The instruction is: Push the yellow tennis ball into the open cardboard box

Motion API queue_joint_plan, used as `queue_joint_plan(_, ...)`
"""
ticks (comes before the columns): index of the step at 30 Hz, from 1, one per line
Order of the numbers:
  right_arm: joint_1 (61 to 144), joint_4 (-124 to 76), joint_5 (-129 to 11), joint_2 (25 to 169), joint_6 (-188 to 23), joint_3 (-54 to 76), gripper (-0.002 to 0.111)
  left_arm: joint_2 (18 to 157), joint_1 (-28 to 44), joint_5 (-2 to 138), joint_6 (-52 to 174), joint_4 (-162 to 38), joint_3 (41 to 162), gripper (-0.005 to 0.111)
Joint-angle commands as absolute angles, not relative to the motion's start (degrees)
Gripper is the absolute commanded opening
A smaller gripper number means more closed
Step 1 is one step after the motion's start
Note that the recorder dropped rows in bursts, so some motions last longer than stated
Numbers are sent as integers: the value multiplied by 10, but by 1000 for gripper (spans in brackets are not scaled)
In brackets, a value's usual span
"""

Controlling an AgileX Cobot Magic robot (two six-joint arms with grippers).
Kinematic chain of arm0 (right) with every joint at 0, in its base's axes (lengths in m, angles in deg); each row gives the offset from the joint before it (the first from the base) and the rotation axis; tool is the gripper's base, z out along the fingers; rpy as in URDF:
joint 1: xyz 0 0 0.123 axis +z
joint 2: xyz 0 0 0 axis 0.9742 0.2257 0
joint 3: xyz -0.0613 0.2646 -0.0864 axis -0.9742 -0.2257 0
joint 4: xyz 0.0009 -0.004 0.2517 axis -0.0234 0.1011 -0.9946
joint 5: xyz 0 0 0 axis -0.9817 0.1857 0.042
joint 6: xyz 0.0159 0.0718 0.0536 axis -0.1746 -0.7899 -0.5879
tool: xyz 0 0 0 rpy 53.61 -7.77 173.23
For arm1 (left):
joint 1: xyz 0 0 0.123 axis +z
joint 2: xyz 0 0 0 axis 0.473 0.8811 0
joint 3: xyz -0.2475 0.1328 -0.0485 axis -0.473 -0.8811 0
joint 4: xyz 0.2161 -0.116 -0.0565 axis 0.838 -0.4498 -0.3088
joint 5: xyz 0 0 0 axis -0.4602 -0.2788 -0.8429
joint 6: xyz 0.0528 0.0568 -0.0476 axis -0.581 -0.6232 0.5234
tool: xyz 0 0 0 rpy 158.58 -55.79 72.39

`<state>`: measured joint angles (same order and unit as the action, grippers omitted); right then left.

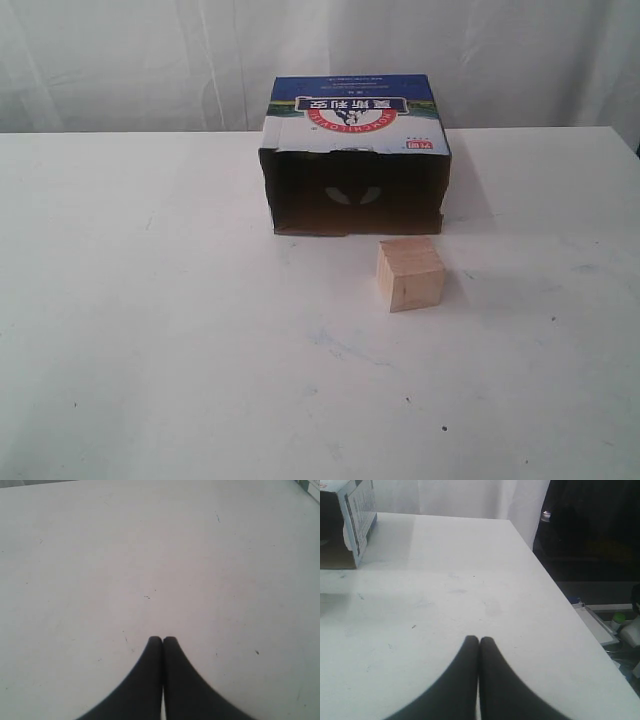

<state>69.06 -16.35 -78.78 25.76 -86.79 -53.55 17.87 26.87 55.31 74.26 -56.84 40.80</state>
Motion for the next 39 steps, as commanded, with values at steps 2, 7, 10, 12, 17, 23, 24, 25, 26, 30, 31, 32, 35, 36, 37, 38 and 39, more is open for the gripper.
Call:
queue_joint_plan(2, 689, -163, -786, 254, -868, -536, 0, 176, 270, 551, 741, -568, 406, 0)
queue_joint_plan(7, 689, -163, -786, 254, -868, -536, 0, 176, 270, 551, 741, -568, 406, 0)
queue_joint_plan(10, 689, -163, -786, 254, -868, -536, 0, 176, 270, 551, 741, -568, 406, 0)
queue_joint_plan(12, 689, -163, -786, 254, -868, -536, 0, 176, 270, 551, 740, -568, 406, 0)
queue_joint_plan(17, 689, -163, -793, 254, -868, -536, 0, 176, 270, 524, 742, -571, 406, 0)
queue_joint_plan(23, 689, -163, -793, 254, -868, -536, 0, 176, 270, 483, 742, -571, 406, 0)
queue_joint_plan(24, 689, -163, -793, 254, -868, -536, 0, 176, 270, 483, 742, -570, 406, 0)
queue_joint_plan(25, 689, -163, -792, 254, -868, -536, 0, 176, 270, 483, 742, -570, 406, 0)
queue_joint_plan(26, 689, -163, -792, 254, -868, -536, 0, 176, 270, 483, 742, -570, 406, 0)
queue_joint_plan(30, 689, -163, -792, 254, -868, -536, 0, 176, 270, 483, 742, -570, 406, 0)
queue_joint_plan(31, 689, -163, -792, 254, -868, -536, 0, 176, 270, 483, 742, -570, 406, 0)
queue_joint_plan(32, 689, -163, -792, 254, -868, -536, 0, 176, 270, 483, 741, -570, 406, 0)
queue_joint_plan(35, 689, -163, -792, 254, -868, -536, 0, 176, 270, 483, 741, -570, 406, 0)
queue_joint_plan(36, 689, -163, -792, 254, -868, -536, 0, 176, 270, 483, 741, -570, 406, 0)
queue_joint_plan(37, 689, -163, -792, 254, -868, -536, 0, 176, 270, 483, 741, -570, 406, 0)
queue_joint_plan(38, 689, -163, -792, 254, -868, -536, 0, 176, 270, 483, 741, -570, 406, 0)
queue_joint_plan(39, 689, -163, -792, 254, -868, -536, 0, 176, 270, 483, 741, -570, 406, 0)
